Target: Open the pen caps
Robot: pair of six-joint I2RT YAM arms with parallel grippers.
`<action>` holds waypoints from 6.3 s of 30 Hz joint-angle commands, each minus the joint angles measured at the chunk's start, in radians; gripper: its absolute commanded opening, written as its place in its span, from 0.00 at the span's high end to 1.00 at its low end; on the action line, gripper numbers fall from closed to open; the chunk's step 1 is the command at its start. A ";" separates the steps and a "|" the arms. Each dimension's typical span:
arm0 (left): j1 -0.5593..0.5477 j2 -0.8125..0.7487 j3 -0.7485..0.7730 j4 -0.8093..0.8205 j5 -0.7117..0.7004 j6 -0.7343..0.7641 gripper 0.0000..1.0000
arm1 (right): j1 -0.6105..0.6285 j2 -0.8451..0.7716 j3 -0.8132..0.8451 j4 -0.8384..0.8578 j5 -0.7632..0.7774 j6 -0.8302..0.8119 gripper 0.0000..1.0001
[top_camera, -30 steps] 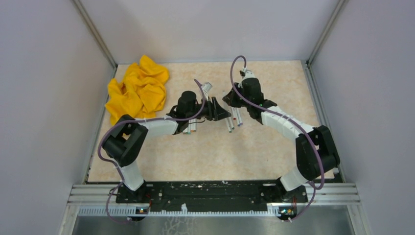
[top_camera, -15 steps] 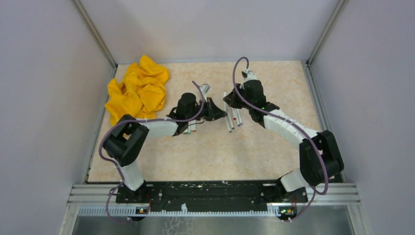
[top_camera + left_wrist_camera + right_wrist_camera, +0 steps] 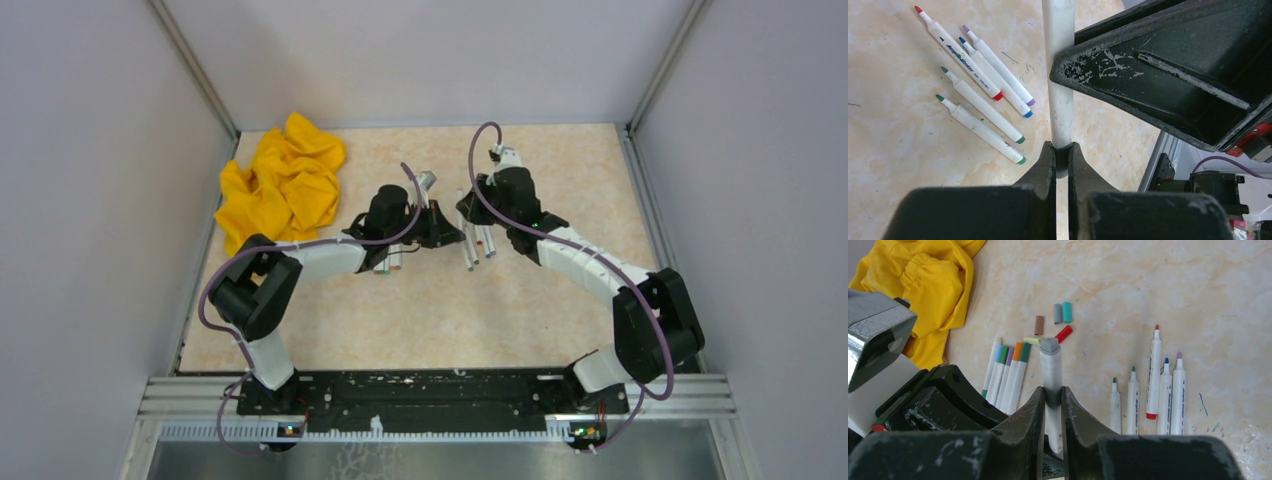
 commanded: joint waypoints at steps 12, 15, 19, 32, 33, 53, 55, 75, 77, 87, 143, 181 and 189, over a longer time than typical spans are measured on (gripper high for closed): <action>-0.029 -0.031 0.080 -0.149 -0.038 0.064 1.00 | 0.041 -0.013 0.022 0.008 0.014 -0.061 1.00; -0.030 -0.034 0.075 -0.158 -0.052 0.066 1.00 | 0.041 -0.017 0.023 0.016 0.028 -0.060 1.00; -0.031 -0.041 0.059 -0.166 -0.074 0.069 1.00 | 0.041 -0.017 0.037 0.027 0.041 -0.065 1.00; -0.050 -0.060 0.016 -0.276 -0.186 0.092 1.00 | 0.039 0.042 0.213 0.061 0.115 -0.135 1.00; -0.050 -0.061 0.012 -0.281 -0.194 0.092 1.00 | 0.039 0.046 0.226 0.063 0.122 -0.142 1.00; -0.067 -0.039 0.032 -0.420 -0.292 0.070 1.00 | 0.038 0.065 0.240 0.223 0.167 -0.229 1.00; -0.071 -0.033 0.040 -0.444 -0.312 0.070 1.00 | 0.038 0.060 0.238 0.230 0.167 -0.246 1.00; -0.126 -0.027 -0.050 -0.375 -0.304 0.102 1.00 | 0.002 0.073 0.352 0.239 0.178 -0.251 1.00; -0.132 -0.036 -0.081 -0.329 -0.283 0.115 1.00 | -0.010 0.080 0.378 0.225 0.157 -0.232 1.00; -0.154 -0.073 -0.160 -0.237 -0.272 0.169 1.00 | -0.021 0.120 0.464 0.170 0.135 -0.212 1.00; -0.154 -0.201 -0.007 -0.233 -0.408 0.100 1.00 | 0.048 -0.058 -0.092 0.269 -0.021 -0.086 1.00; -0.085 0.024 0.130 -0.544 -0.768 -0.050 0.97 | -0.087 0.087 0.171 -0.054 0.123 -0.224 1.00; -0.001 0.113 0.200 -0.541 -0.700 -0.043 0.81 | -0.073 0.155 0.161 -0.122 0.203 -0.257 1.00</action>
